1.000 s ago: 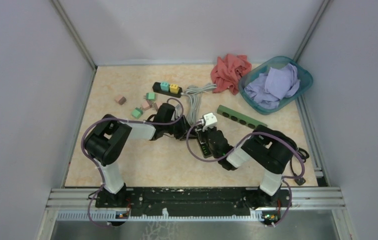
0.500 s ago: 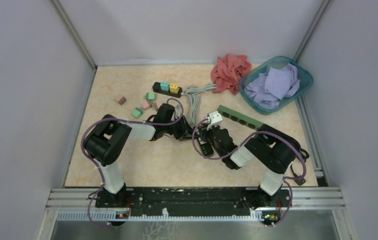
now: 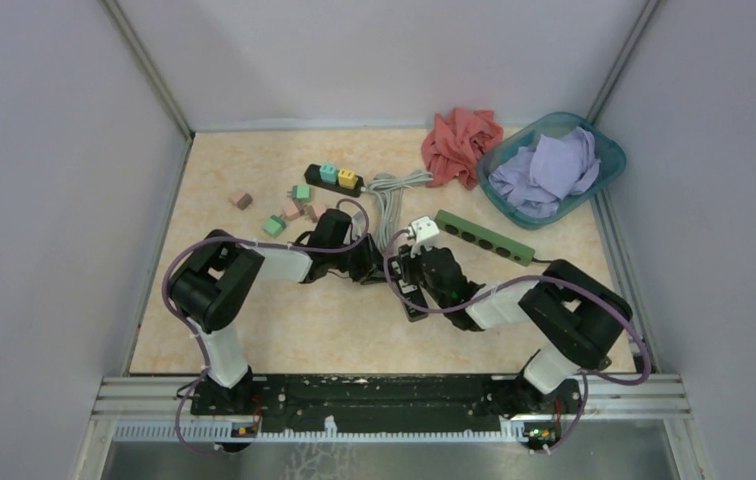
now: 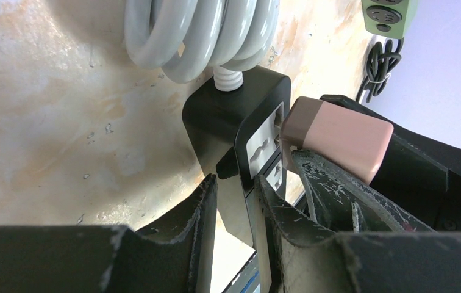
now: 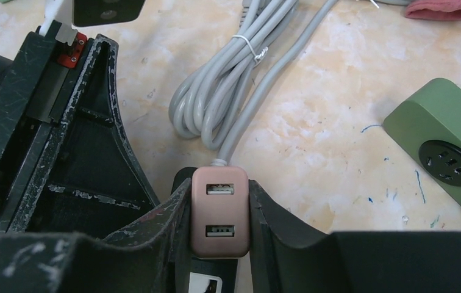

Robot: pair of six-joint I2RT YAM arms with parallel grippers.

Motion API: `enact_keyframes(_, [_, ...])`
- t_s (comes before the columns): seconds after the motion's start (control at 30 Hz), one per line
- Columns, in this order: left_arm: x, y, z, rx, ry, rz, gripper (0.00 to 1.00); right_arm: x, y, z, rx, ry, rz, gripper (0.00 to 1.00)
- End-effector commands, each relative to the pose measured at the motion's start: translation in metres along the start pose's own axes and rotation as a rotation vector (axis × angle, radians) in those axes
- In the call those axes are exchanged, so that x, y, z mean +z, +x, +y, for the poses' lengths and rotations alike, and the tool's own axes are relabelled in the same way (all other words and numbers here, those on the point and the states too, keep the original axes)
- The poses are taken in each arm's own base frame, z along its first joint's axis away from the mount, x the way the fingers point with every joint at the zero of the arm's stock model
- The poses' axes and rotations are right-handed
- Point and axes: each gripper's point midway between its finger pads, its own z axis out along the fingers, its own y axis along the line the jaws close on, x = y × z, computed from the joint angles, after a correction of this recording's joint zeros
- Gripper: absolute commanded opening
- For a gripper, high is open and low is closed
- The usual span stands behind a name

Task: Insert the plug
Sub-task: Insert the plug into the socket.

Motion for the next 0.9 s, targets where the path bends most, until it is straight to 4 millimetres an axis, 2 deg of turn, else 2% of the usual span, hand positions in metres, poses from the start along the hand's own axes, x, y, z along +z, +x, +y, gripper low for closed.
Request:
enact_keyframes(0.0, [0.003,-0.003,0.023,-0.009,-0.078,-0.033,0.34,-0.006,0.006,0.014,-0.027,-0.051,0.085,0.35])
enact_keyframes(0.2, [0.003,-0.002,0.022,-0.007,-0.078,-0.029,0.34,-0.003,-0.032,0.015,-0.034,-0.033,0.025,0.48])
enact_keyframes(0.43, [0.002,-0.002,0.021,0.001,-0.080,-0.034,0.33,-0.007,-0.064,0.009,-0.049,0.006,0.017,0.58])
enact_keyframes(0.57, [0.003,-0.002,0.020,0.005,-0.077,-0.034,0.33,-0.009,-0.076,0.007,-0.054,0.033,0.086,0.62])
enact_keyframes(0.6, [0.003,-0.002,0.020,0.004,-0.077,-0.034,0.33,-0.011,-0.072,0.006,-0.055,0.041,0.126,0.63])
enact_keyframes(0.63, [0.003,-0.002,0.019,0.006,-0.076,-0.035,0.33,-0.012,-0.078,0.007,-0.051,0.048,0.149,0.63])
enact_keyframes(0.77, [0.003,-0.001,0.019,0.008,-0.077,-0.035,0.33,-0.020,-0.082,0.006,-0.047,0.069,0.265,0.63])
enact_keyframes(0.87, [0.003,-0.001,0.019,0.009,-0.078,-0.036,0.33,-0.024,-0.078,0.010,-0.061,0.057,0.366,0.63])
